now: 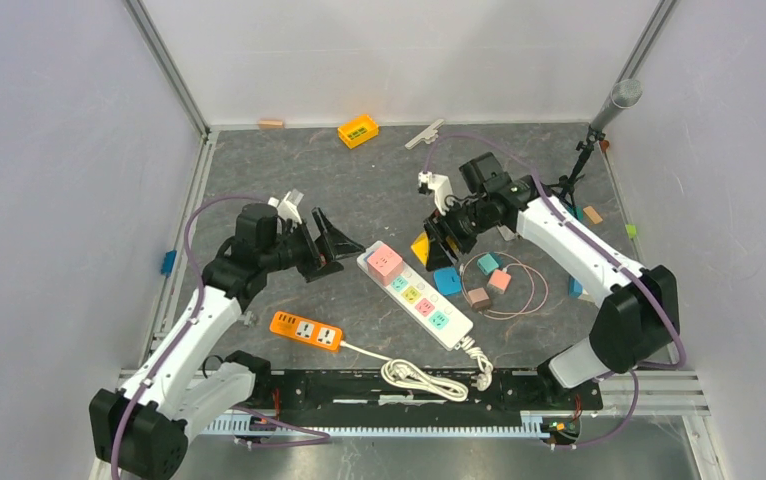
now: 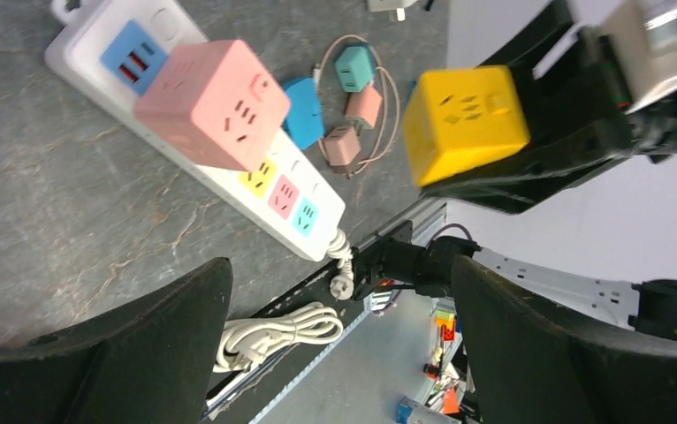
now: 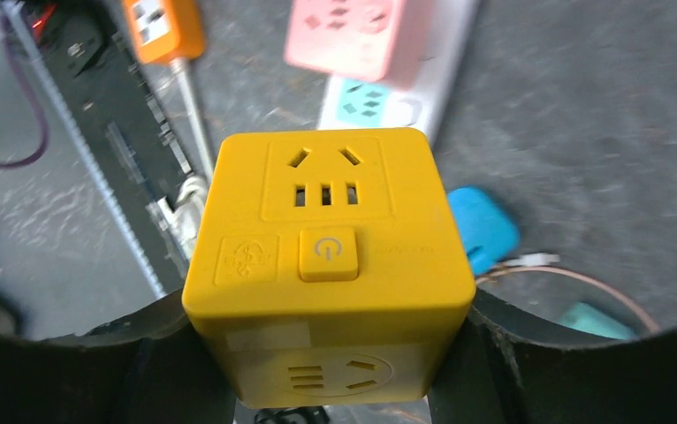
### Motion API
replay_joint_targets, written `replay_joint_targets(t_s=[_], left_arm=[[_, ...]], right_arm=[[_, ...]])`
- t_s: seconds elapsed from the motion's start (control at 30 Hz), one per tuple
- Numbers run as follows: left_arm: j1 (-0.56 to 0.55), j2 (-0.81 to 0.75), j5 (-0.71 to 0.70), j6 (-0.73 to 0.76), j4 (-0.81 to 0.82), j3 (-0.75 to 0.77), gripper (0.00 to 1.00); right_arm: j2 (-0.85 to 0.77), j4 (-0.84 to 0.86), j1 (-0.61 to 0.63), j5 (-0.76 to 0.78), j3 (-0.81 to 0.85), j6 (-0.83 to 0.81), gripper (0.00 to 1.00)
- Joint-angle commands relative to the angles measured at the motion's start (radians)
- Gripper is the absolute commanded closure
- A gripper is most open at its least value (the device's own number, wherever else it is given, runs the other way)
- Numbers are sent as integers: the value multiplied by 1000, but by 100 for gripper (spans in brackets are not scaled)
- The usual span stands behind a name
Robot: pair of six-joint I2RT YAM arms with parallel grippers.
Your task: Insert the plug
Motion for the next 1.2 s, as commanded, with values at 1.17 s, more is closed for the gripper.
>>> replay_joint_targets(t_s=[1.17], left_arm=[[-323,-29,342,408,354,-34,11]], right_arm=[[-148,142,279,-426,-91,164,100]])
